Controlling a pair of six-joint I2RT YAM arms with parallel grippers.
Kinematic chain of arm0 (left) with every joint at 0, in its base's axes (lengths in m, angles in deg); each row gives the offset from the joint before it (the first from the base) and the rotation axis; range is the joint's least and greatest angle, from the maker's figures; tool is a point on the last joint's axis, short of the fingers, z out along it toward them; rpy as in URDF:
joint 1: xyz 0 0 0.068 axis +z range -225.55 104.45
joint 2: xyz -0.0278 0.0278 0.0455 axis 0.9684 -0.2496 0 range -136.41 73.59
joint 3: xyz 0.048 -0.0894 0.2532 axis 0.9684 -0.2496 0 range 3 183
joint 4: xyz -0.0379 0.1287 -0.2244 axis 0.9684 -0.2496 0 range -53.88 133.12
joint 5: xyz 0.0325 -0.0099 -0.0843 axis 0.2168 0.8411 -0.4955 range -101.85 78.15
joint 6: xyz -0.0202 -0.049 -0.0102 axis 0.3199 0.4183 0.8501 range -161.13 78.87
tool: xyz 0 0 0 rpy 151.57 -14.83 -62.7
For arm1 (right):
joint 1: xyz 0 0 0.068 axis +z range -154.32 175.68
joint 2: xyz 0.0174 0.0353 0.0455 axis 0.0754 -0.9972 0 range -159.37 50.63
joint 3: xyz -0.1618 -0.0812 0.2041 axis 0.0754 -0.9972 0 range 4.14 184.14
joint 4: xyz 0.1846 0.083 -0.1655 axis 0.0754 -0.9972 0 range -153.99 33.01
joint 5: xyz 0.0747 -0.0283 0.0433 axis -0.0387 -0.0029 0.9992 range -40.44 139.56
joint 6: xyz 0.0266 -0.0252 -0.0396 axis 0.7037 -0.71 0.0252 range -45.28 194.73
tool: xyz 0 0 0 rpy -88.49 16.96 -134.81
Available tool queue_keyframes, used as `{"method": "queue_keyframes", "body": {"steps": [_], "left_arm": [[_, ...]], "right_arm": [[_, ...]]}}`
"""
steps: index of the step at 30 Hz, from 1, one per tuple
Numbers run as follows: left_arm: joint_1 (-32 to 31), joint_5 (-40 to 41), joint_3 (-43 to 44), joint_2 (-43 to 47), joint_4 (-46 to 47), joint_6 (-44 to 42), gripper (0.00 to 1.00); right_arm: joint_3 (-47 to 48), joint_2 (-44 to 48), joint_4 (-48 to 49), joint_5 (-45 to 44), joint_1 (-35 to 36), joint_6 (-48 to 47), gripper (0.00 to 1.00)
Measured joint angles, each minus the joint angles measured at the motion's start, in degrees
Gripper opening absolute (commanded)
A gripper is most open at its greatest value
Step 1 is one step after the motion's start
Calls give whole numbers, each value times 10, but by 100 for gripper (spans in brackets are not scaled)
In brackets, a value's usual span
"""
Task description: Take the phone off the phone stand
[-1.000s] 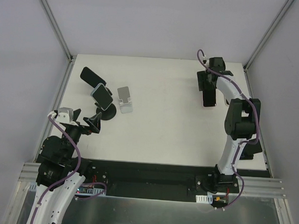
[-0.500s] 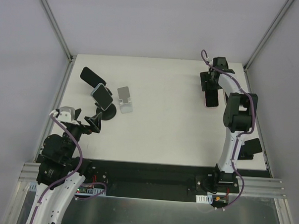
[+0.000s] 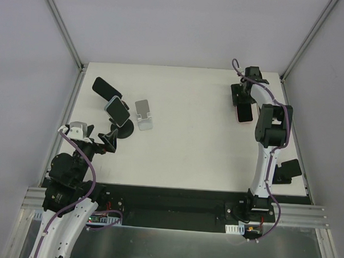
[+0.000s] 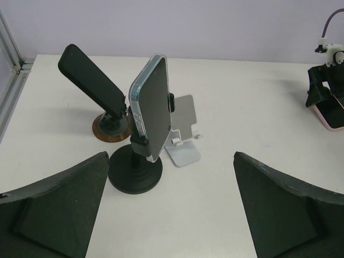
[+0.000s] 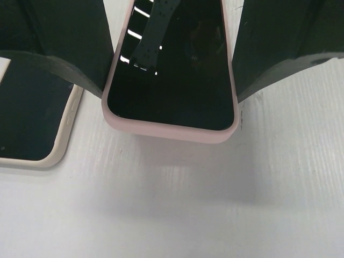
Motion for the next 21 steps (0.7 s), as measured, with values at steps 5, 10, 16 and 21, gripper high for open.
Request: {"method": "queue_keyframes", "body": {"steps": [5,10,16,21], "left_arm": [[0,0,0,-3,0,0,99],[0,0,0,-3,0,0,99],[1,-1,0,-3,0,0,99],[7,-2,0,-3,0,0,99]], "right_arm": [[5,-4,-4,-5,-1,6,66],[5,-4,-4,-10,-1,9,80],[5,-4,-3,-17,-2,9,91],[5,-4,0,-18,-3,9,94]]}}
